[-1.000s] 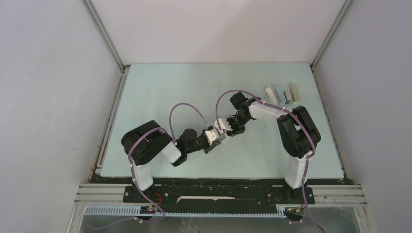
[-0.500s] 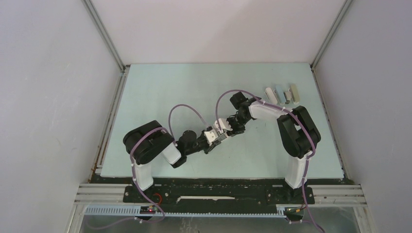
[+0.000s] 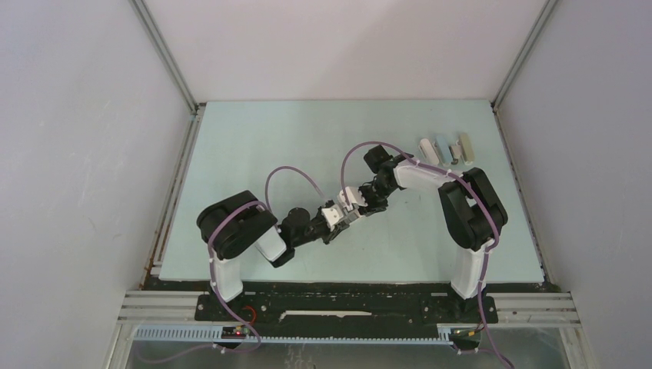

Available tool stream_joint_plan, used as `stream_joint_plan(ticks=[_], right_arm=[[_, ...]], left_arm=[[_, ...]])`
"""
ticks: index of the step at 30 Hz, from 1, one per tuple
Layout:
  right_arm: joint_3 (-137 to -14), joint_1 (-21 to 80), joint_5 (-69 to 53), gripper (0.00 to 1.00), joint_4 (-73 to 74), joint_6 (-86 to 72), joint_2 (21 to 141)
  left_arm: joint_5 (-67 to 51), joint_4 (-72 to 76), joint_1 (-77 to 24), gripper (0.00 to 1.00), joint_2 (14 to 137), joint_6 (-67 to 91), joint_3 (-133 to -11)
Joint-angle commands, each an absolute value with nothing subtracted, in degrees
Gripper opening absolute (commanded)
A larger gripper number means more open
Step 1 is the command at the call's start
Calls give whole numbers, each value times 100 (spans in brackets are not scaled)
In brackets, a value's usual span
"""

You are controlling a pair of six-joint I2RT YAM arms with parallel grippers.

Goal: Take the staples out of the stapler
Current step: Close the staple box at the center of the board.

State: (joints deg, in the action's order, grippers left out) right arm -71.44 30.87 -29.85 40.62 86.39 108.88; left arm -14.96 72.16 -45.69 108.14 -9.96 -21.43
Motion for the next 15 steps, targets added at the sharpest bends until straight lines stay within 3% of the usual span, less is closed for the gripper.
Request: stream_joint_plan(ticks=[1,15], right_arm=[[-7216,3166,-2857,41,3993,8431,10918],[-7182,3005,-2746,41,3771,8130,10923]], left_arm=[[-1343,7452,-4603,25,10899,-880,-2023],[-1382,7589,-4614,24,10957,-903,-1932]])
